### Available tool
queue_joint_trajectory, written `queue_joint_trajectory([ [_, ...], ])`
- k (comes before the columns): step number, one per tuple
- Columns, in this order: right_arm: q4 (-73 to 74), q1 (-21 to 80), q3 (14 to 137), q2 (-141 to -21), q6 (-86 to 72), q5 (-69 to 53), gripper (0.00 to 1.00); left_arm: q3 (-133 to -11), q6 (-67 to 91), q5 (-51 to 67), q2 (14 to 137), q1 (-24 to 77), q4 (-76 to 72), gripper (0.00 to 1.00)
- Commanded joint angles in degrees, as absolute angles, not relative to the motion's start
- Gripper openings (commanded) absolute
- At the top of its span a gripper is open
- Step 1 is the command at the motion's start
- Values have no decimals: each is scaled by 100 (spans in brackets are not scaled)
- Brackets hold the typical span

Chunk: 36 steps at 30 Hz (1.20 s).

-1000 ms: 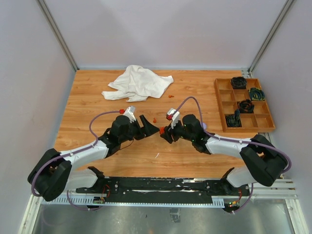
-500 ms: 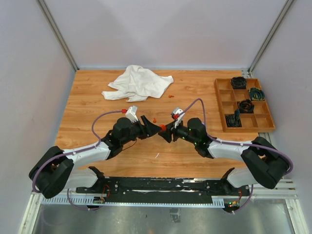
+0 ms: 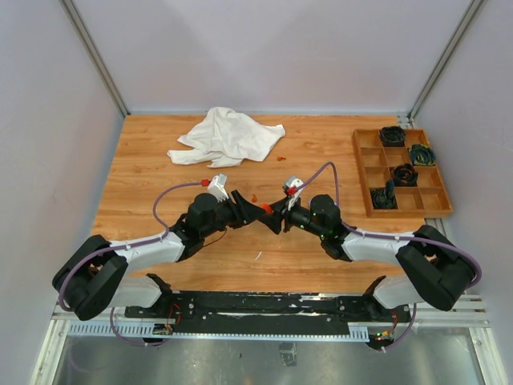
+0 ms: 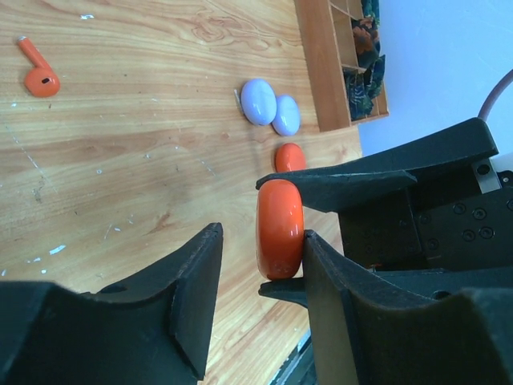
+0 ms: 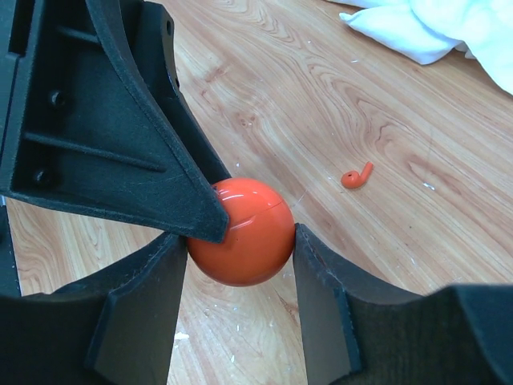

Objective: Insert the wireless bluetooth earbuds into the charging case
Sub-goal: Pick up the charging case at the center of the board.

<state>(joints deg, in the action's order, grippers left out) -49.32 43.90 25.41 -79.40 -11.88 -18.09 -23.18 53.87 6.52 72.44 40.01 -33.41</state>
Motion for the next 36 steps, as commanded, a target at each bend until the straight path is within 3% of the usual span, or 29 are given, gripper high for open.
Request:
queue_joint_trajectory([
  [1,-5260,4512,2486,-7867,-1220,-1928,39,-2373,5273,635,7260,4078,-3577,47],
  [11,-5243,4534,2501,-7808,-1125,-2093,42,-2408,5018,659,7241,4113,-3630,23],
  [17,-4628,4486,2618,-7436,-913,-2371,61,-2420,4371,663,6926,4113,-3538,11],
  [28,-3079,4080,2946,-6293,-569,-3434,93,-3180,2279,834,6027,4113,-1648,5],
  [36,-1869,4079,3304,-5607,320,-4094,98,-3846,958,1615,5697,4113,-391,6],
])
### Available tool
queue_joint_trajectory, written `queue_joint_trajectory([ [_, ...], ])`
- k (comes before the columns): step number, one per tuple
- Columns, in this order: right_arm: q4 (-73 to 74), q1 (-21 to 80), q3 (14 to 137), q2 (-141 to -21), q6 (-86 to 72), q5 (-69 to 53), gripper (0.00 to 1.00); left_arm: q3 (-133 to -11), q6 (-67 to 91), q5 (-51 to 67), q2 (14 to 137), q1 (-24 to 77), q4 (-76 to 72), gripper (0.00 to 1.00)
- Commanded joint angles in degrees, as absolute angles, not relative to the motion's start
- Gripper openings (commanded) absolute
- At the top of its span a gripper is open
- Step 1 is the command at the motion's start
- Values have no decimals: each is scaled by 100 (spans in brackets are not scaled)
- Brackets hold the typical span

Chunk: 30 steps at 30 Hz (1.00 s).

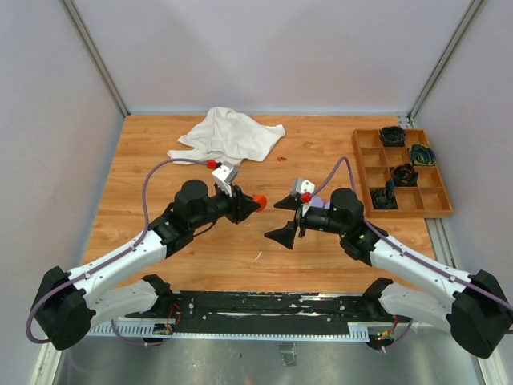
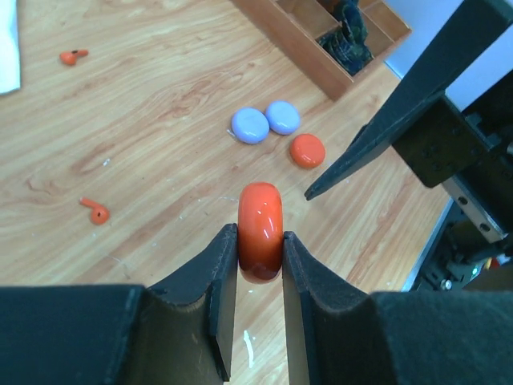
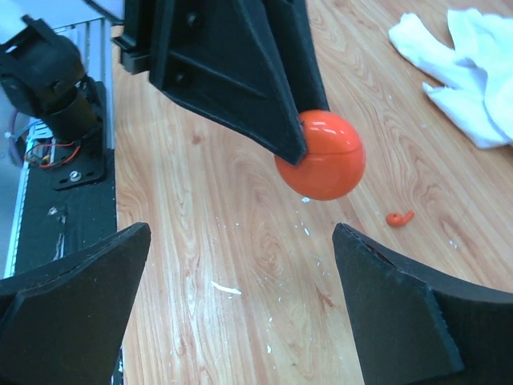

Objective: Insert the wireless bluetooth earbuds into the charging case
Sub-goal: Pick up the charging case at the center of the board.

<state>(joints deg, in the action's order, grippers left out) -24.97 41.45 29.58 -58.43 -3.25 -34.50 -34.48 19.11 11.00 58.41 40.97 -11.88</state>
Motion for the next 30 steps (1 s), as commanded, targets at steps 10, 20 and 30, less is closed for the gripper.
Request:
queue_joint_trajectory([
  [10,-1205,4078,3673,-5433,635,-4475,95,-4562,-492,3074,5798,4113,784,6],
  [20,-1697,4018,3501,-5471,565,-4668,83,-4855,-1403,3977,5739,4151,1300,5],
  [30,-2951,4022,3079,-5741,62,-5251,59,-4891,-1443,4341,5588,4201,1042,3],
])
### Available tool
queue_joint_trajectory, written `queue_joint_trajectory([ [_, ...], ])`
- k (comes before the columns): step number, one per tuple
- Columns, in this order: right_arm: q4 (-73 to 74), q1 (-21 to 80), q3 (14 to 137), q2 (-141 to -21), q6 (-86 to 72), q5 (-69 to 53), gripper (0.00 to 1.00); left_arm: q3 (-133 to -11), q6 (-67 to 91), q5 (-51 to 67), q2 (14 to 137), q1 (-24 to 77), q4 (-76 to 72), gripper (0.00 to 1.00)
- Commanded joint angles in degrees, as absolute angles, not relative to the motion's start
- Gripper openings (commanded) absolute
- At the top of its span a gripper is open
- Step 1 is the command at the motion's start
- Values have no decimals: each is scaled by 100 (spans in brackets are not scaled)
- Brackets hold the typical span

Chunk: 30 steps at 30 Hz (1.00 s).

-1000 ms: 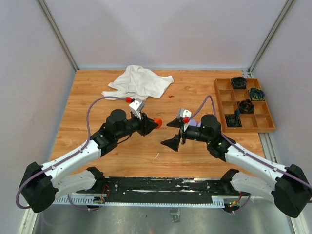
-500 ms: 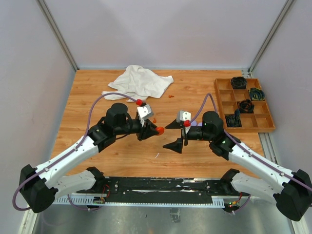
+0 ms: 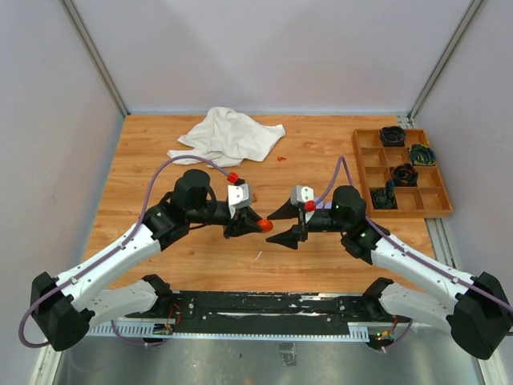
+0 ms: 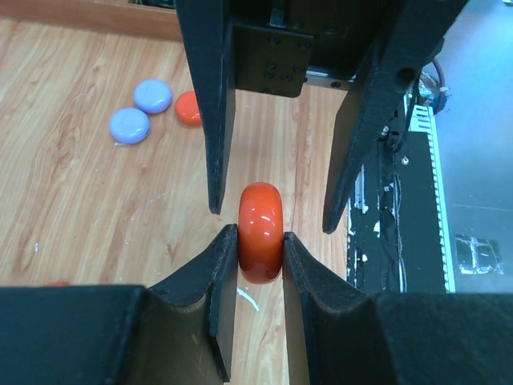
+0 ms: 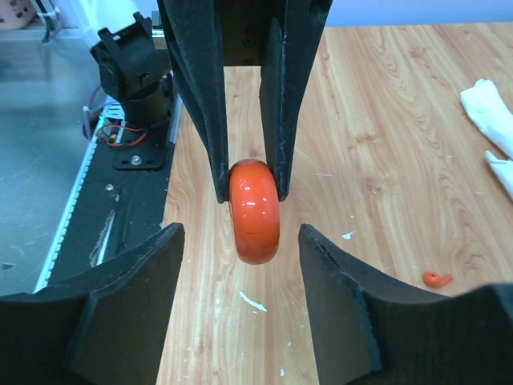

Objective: Insert the wireless bluetooth earbuds into the charging case
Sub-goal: Pick up the charging case at the center of the board.

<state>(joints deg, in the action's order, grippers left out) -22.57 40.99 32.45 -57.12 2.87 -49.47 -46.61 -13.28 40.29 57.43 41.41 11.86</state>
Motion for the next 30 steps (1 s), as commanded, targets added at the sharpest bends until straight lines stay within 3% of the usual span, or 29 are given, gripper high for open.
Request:
queue_joint_trajectory([
  [1,-3033,4020,3041,-5752,37,-5254,56,-4887,-1437,4359,5570,4206,1016,3],
  [22,-4083,4026,2738,-6038,-378,-5464,32,-4834,-1203,4581,5509,4234,698,0],
  [27,-4252,4024,2650,-6086,-428,-5476,20,-4816,-1155,4563,5480,4236,626,1],
  [30,-4413,4011,2581,-6087,-485,-5467,11,-4789,-1115,4513,5451,4236,601,7],
])
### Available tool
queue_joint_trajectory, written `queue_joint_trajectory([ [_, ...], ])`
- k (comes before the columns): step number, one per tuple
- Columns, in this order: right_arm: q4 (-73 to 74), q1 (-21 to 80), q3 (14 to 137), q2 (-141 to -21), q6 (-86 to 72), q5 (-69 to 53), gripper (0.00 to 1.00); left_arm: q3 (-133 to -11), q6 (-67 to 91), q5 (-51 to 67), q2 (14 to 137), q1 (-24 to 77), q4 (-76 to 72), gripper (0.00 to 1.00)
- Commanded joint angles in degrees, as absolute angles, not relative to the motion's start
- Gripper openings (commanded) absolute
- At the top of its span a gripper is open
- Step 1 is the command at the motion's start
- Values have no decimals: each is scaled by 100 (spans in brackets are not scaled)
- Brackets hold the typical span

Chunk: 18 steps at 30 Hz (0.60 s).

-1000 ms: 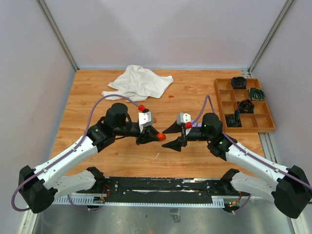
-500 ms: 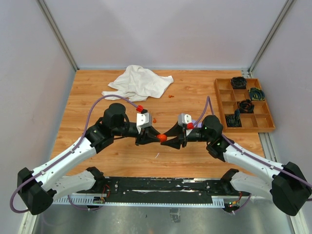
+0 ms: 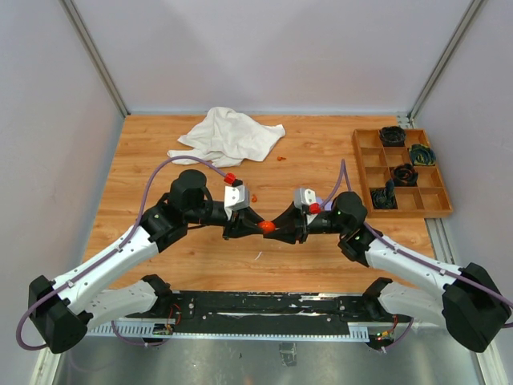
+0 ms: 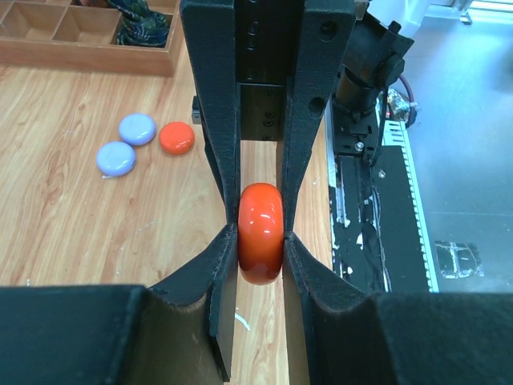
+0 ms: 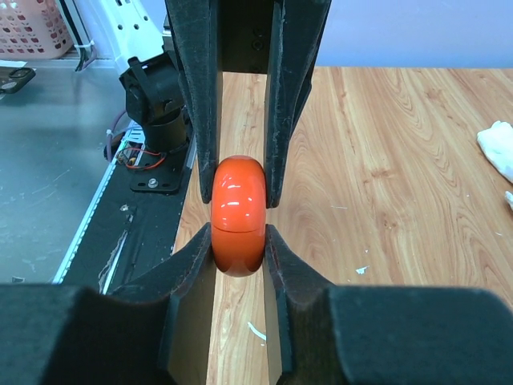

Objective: Insert the wireless bluetooth earbuds into the charging case
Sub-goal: Pick up the charging case at the center of the board.

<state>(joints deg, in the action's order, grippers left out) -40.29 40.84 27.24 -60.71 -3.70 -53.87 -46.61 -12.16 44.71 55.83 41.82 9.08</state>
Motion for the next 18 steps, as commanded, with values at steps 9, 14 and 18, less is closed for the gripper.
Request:
queue_joint_trajectory([
  [9,-4886,3920,2434,-6054,-756,-5440,1,-4404,-700,4210,5190,4236,144,42],
  [14,-4921,3913,2433,-6051,-782,-5423,1,-4242,-548,4148,5191,4236,-56,57],
  [18,-4980,3910,2416,-6049,-807,-5404,1,-4198,-512,4023,5256,4236,-75,66],
])
